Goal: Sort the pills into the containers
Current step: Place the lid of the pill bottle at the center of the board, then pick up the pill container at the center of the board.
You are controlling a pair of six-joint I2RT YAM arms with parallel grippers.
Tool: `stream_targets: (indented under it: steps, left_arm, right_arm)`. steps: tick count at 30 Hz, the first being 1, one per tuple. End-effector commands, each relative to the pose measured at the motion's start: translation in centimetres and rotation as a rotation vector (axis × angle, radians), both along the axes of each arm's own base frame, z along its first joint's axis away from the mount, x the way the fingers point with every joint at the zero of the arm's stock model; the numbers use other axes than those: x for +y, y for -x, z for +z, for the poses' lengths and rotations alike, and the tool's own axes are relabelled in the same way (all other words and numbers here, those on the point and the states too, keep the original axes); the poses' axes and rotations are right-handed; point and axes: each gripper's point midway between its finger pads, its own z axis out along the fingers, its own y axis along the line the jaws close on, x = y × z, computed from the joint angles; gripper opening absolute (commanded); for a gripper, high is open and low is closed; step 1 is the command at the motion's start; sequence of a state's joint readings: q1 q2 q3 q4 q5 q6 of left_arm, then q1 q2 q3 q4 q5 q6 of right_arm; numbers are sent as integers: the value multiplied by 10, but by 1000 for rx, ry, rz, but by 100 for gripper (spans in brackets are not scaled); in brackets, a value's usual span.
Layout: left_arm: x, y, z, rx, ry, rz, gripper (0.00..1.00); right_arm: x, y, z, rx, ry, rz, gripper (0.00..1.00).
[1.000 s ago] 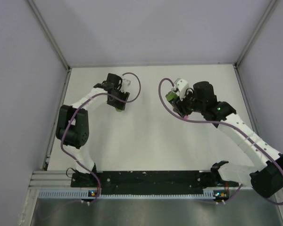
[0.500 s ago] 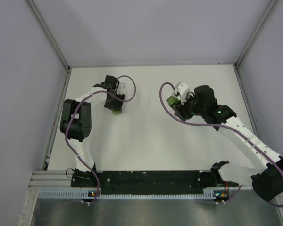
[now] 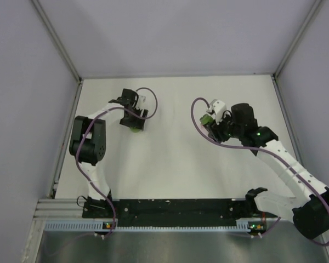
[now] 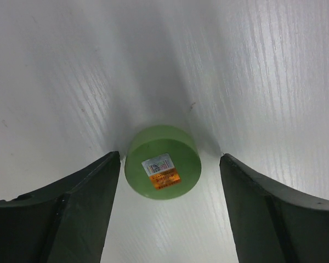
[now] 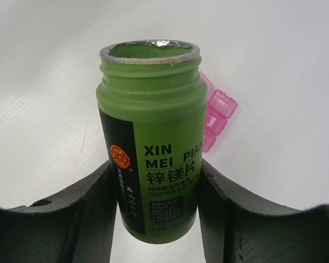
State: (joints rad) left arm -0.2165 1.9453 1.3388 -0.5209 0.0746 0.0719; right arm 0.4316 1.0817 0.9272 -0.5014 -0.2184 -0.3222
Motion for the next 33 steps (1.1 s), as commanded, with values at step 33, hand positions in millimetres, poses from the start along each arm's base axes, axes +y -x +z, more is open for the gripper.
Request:
stream_targets:
  steps: [33]
  left_arm:
    - [-277,15,117,17,776,-285,74]
  right_arm:
    - [-86,-10,-8,-62,-39,-303,0]
